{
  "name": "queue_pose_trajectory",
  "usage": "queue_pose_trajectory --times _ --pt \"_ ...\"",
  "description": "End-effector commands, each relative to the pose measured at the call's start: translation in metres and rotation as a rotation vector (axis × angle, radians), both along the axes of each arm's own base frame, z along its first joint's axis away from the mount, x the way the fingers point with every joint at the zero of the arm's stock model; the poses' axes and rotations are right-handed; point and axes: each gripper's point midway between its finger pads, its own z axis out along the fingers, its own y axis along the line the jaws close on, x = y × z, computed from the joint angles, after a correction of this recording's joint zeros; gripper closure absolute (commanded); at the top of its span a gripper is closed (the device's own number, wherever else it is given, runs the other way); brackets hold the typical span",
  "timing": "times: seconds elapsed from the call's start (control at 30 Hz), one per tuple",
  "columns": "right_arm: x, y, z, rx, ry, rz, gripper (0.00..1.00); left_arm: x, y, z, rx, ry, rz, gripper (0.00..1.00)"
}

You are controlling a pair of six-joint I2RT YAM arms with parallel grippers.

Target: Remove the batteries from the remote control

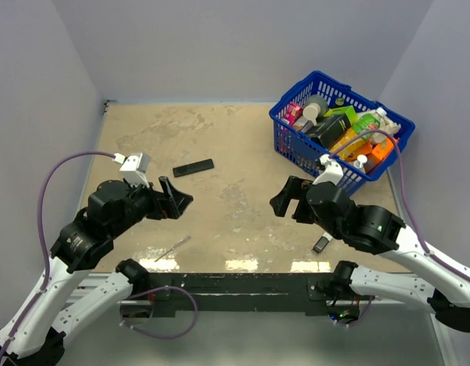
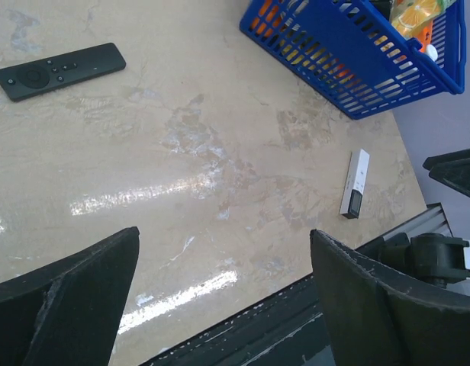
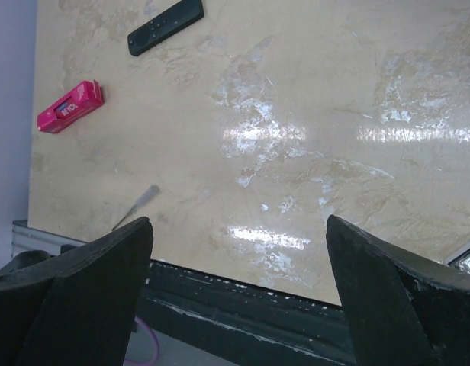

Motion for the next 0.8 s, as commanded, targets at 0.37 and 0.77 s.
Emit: queue_pose_trajectory --times 0.37,0.77 --pt "0.012 -0.046 -0.006 -0.103 -0.016 -0.244 0.03 0.016 -0.009 -0.014 0.063 -0.085 -0.056 0.01" --pt "0.03 -0.079 -0.101 -0.355 0.262 -0.363 0.06 0.034 -0.012 -0.069 0.166 -0.068 -0.063 0.0"
